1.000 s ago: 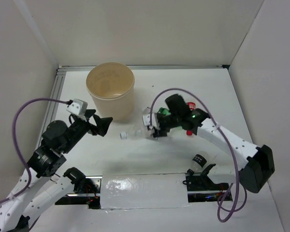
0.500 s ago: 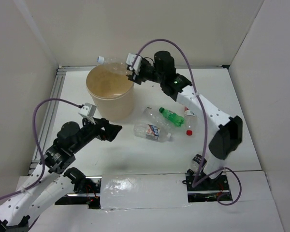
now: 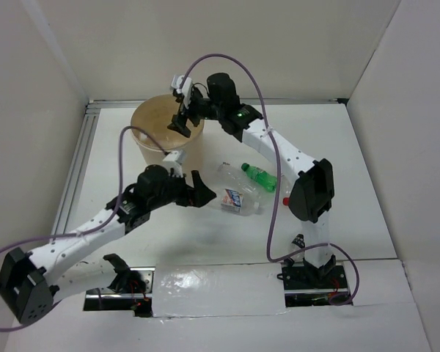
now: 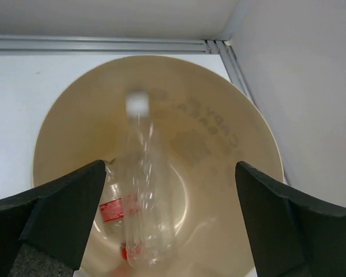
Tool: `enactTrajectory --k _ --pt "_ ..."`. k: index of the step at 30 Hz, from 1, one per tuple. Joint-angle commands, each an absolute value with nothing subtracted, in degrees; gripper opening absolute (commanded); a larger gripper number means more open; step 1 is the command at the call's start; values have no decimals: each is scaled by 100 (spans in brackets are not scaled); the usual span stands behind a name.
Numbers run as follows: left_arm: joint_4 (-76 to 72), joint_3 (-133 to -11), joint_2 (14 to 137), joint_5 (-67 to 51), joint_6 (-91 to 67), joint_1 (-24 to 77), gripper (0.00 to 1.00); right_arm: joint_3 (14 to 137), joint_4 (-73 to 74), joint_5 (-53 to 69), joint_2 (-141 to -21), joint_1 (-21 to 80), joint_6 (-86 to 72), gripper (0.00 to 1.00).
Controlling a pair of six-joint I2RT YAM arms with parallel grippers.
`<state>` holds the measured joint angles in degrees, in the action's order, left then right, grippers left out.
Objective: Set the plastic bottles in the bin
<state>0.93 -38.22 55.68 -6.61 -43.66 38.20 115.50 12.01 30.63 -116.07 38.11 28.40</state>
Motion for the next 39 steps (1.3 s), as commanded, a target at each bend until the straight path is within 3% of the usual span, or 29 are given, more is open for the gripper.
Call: enactTrajectory --k 1,4,5,8,9,10,11,12,13,16,19,21,24,26,31,34,36,37,38,39 --pt "-10 -4665 6274 -1019 -2606 4139 100 11953 1204 3463 -11277 3438 1935 100" --pt "281 -4895 6802 -967 -1260 4403 100 12015 1204 3629 -11013 2902 1232 96" --pt "229 -4965 6890 -967 -935 4464 100 11962 1274 3804 -10934 2439 1091 76" --pt "79 -5096 7371 -616 296 4772 98 11357 1546 4156 -10487 1385 791 31" --pt "157 -5193 7565 -406 569 4825 98 11216 2025 4470 -10311 1128 861 28" --pt "158 -5290 7767 -309 1032 4912 98 10945 2335 4682 -10223 907 1253 28" --pt "271 -5482 7978 -308 1272 4965 95 10768 2669 4832 -10126 549 1492 34" --pt "368 -5580 8372 -255 1483 4966 93 10549 2924 4921 -10021 362 1659 42" --pt "430 -5642 8550 -177 1677 5096 93 10295 3301 5113 -9750 195 1826 60" --pt "81 -5643 9138 262 2144 5212 93 9003 3585 5291 -8978 -263 2581 76" --pt "60 -6054 9988 474 2284 5265 87 7450 3307 5230 -7873 -387 2742 82" --pt "192 -6186 10132 475 2285 5265 84 7042 3305 5160 -7701 -387 2873 84" --pt "421 -6354 10310 247 2102 5265 58 6628 3305 5045 -7322 -273 2927 85" --pt "562 -6407 10162 176 1839 5265 29 6522 3235 5045 -7252 -272 2919 84" --pt "686 -6259 8662 -70 1477 5265 10 6390 3129 4992 -7198 -272 2839 77" --pt "887 -6205 8061 -210 1477 5265 11 6390 3067 4992 -7260 -272 2777 77" --pt "940 -6135 7744 -264 1555 5212 19 6390 3015 4992 -7382 -272 2777 78" --pt "871 -6065 7743 -177 1556 5212 44 6390 3015 4992 -7383 -272 2777 80" --pt "870 -6064 7743 -254 1556 5134 55 6390 2954 4992 -7435 -272 2777 83" --pt "792 -6064 7804 -255 1556 5133 60 6390 2901 4992 -7496 -272 2830 87"
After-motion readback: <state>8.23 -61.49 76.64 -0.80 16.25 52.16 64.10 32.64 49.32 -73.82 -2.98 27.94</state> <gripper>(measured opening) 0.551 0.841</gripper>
